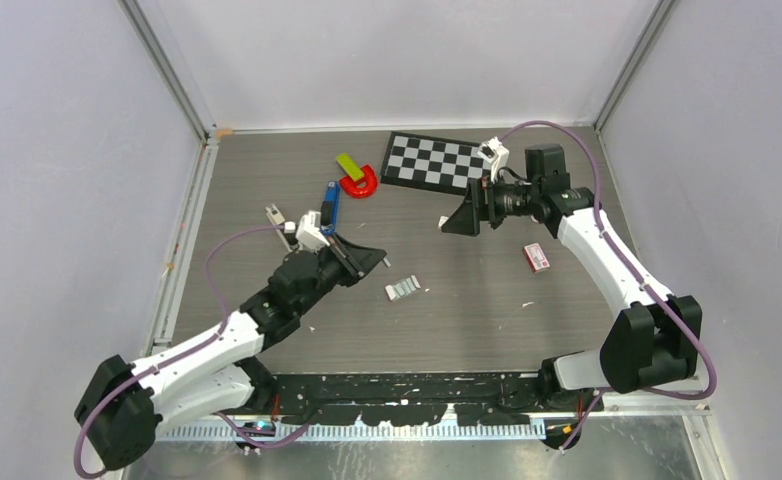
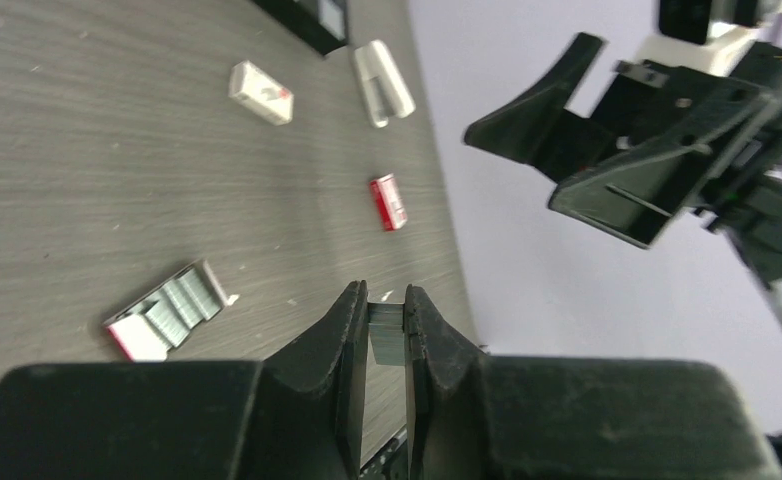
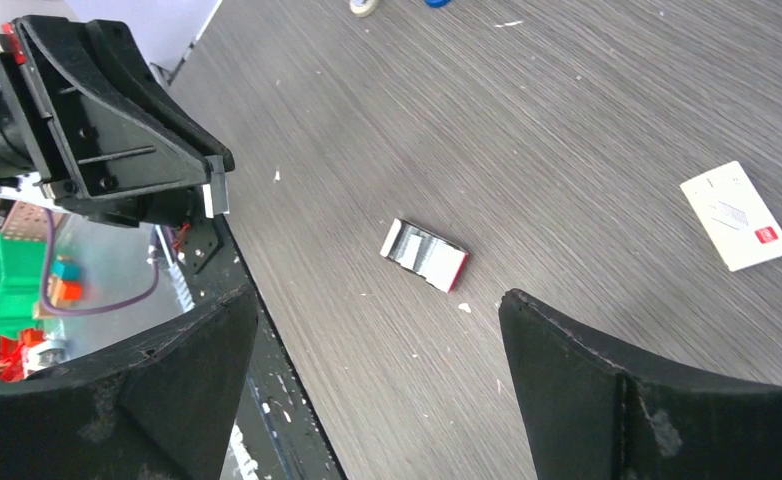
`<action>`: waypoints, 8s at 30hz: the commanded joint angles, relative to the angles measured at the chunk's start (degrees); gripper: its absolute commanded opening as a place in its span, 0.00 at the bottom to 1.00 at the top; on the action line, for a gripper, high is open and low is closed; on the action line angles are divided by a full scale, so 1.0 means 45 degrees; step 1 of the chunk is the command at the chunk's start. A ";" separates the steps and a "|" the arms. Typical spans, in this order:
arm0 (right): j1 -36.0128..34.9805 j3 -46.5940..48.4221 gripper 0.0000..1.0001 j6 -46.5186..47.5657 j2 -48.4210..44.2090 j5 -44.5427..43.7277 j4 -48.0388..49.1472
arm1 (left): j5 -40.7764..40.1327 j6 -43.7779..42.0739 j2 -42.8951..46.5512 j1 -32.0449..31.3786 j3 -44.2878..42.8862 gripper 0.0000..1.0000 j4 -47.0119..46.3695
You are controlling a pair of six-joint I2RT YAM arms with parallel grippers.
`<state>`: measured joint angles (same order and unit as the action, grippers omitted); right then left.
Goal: Unload the staples from the stapler
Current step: Pick up the staple from the staple box, then place the staple in the staple box.
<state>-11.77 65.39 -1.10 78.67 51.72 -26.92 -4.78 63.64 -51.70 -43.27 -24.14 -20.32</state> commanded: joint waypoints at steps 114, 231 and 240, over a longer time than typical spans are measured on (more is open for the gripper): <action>0.0663 0.0309 0.95 0.1046 -0.0432 -0.0171 -0.0666 | -0.8545 0.1211 -1.1004 -0.3555 -0.8390 0.06 0.8722; 0.0726 0.0313 0.95 0.1007 -0.0481 0.0185 -0.0679 | -0.6866 0.2183 -1.0551 -0.3880 -0.7802 0.10 0.8679; 0.0726 0.0314 0.95 0.1007 -0.0510 0.0205 -0.0679 | -0.6849 0.2183 -1.0670 -0.3881 -0.8101 0.23 0.9064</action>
<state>-8.78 65.39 2.92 78.32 51.35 -30.50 -34.02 73.12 -100.82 -60.38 -59.05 18.22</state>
